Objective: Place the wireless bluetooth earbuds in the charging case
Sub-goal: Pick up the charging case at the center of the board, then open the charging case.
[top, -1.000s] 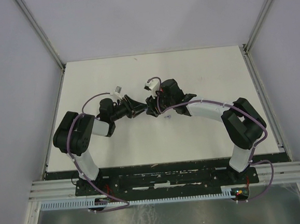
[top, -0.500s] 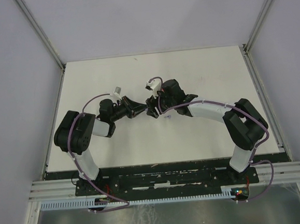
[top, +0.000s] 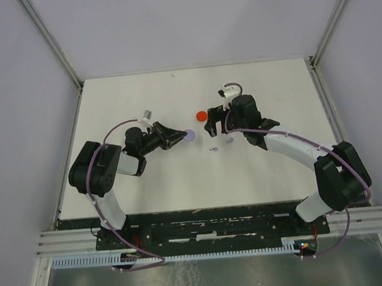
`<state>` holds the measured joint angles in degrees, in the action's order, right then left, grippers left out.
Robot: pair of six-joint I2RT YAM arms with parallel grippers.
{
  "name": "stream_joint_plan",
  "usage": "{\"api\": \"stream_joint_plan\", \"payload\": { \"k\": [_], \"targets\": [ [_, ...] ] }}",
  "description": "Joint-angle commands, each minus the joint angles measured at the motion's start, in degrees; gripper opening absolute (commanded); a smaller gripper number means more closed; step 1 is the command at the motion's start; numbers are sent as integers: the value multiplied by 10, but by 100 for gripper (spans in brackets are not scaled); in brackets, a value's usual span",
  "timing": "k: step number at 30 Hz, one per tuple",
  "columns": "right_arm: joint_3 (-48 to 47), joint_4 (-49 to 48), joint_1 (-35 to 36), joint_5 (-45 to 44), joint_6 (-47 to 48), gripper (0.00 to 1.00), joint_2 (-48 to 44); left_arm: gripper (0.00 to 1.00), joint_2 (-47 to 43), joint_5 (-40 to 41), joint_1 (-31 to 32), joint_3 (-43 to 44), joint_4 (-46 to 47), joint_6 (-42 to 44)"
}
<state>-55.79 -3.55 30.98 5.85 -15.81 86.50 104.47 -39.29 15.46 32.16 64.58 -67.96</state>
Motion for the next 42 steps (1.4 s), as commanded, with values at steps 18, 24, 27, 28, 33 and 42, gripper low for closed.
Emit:
{"api": "stream_joint_plan", "payload": {
  "k": [18,24,27,28,33,42],
  "targets": [
    [-60,78,57,39,23,97,27,3,-8,50,43,22,18,-13],
    [-75,88,67,-9,15,96,47,3,-15,47,52,23,22,-17],
    [-87,97,68,-35,12,96,60,3,-20,46,55,19,24,-19],
    [-89,99,67,-45,11,96,64,3,-23,46,55,19,24,-20],
    [-103,105,67,-79,14,97,86,3,-33,44,56,17,24,-21],
    [-116,109,65,-85,8,97,123,3,-43,42,56,15,29,-28]
  ]
}}
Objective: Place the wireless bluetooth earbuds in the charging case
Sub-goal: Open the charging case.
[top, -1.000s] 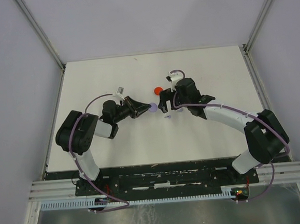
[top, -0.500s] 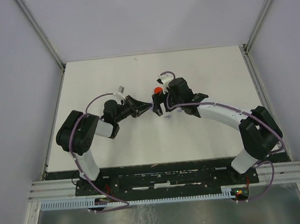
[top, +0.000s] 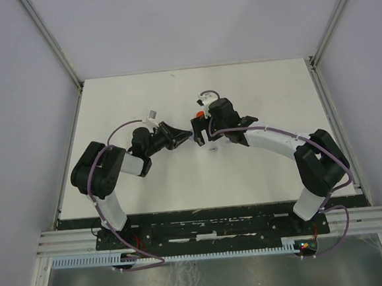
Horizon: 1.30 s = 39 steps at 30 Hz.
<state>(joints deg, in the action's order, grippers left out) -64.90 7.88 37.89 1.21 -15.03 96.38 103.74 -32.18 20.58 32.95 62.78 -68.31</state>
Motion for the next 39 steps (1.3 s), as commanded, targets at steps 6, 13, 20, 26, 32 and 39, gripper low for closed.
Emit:
{"api": "stream_joint_plan", "payload": {
  "k": [6,13,20,26,32,39],
  "targets": [
    [-23,-4,-5,-39,-2,97,26,3,-43,-26,4,6,45,-26],
    [-17,-7,-6,-38,-5,97,28,3,-54,-25,4,3,42,-25],
    [-13,-13,-9,-42,-8,97,23,3,-61,-25,4,-2,40,-25],
    [4,-19,-12,-46,-9,98,-4,3,-67,-16,4,-5,31,-17],
    [16,-22,-13,-34,-12,97,-27,3,-71,-12,4,-7,24,-12],
    [14,-3,-13,-15,-5,97,-55,3,-72,-1,5,-5,5,-4]
  ]
}}
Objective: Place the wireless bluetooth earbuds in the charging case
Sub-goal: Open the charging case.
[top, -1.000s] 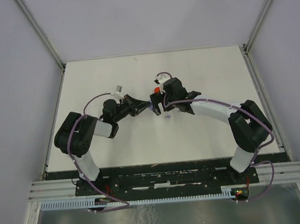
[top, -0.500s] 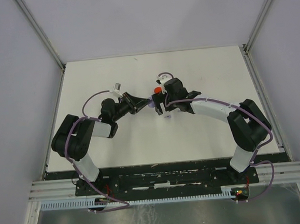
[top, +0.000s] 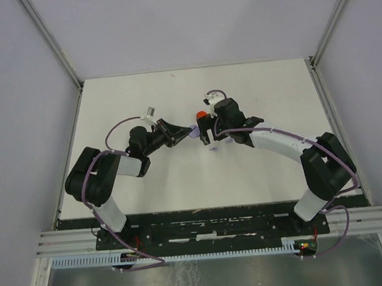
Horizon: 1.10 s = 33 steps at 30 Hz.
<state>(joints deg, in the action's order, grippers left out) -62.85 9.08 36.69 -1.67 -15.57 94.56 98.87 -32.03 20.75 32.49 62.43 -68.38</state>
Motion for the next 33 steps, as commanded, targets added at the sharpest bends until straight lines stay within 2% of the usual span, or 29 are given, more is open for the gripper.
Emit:
{"api": "stream_joint_plan", "payload": {
  "k": [1,9,20,27,33],
  "targets": [
    [-8,-14,-1,25,1,97,-37,3,-22,-3,3,0,9,-5],
    [-29,-8,8,85,10,97,-24,3,-18,-5,15,10,5,-9],
    [-43,-10,21,78,17,97,-9,3,-8,-4,47,32,-6,-10],
    [-40,-7,21,64,20,79,-8,3,-12,1,51,35,-12,-10],
    [-34,-11,22,58,24,59,-16,3,-11,2,50,37,-14,-9]
  ]
}}
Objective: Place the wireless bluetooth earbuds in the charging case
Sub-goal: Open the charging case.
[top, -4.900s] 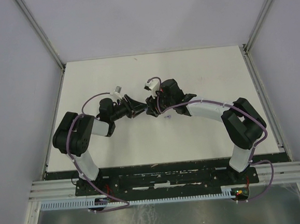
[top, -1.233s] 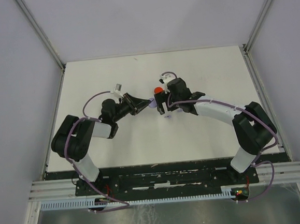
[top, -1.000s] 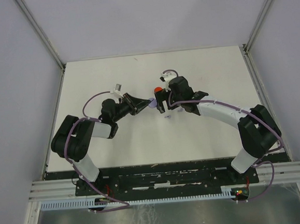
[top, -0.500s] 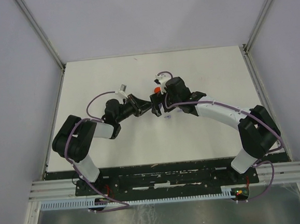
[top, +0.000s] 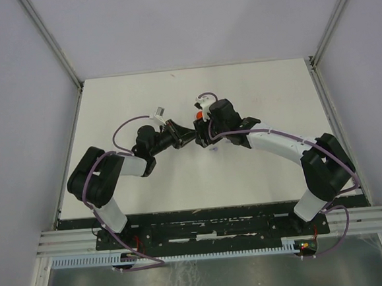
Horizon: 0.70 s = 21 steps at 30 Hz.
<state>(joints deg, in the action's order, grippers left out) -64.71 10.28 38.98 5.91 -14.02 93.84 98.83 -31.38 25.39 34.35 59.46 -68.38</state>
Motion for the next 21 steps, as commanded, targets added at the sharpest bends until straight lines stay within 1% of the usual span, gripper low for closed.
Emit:
{"api": "stream_joint_plan", "payload": {
  "k": [1,6,8,9,10,13,15,18,21],
  "targets": [
    [-14,-23,-2,-19,9,57,-10,3,-10,-4,4,19,16,-9],
    [-13,-22,-2,-21,19,52,-11,3,-6,-4,5,17,16,-9],
    [-12,-22,-2,-19,27,47,-11,4,-4,-5,5,16,17,-7],
    [-12,-23,-2,-18,30,44,-11,6,-3,-7,5,16,16,-7],
    [-11,-23,-2,-18,34,42,-10,9,-2,-8,5,17,17,-6],
    [-9,-23,-2,-7,46,40,-9,22,3,-12,5,18,18,-5],
    [-6,-24,-1,5,57,39,-9,32,5,-17,4,19,18,-3],
    [1,-25,-3,20,85,39,-13,39,7,-22,5,21,16,1],
    [6,-21,-4,30,107,38,-16,48,8,-32,4,25,5,10]
  ]
}}
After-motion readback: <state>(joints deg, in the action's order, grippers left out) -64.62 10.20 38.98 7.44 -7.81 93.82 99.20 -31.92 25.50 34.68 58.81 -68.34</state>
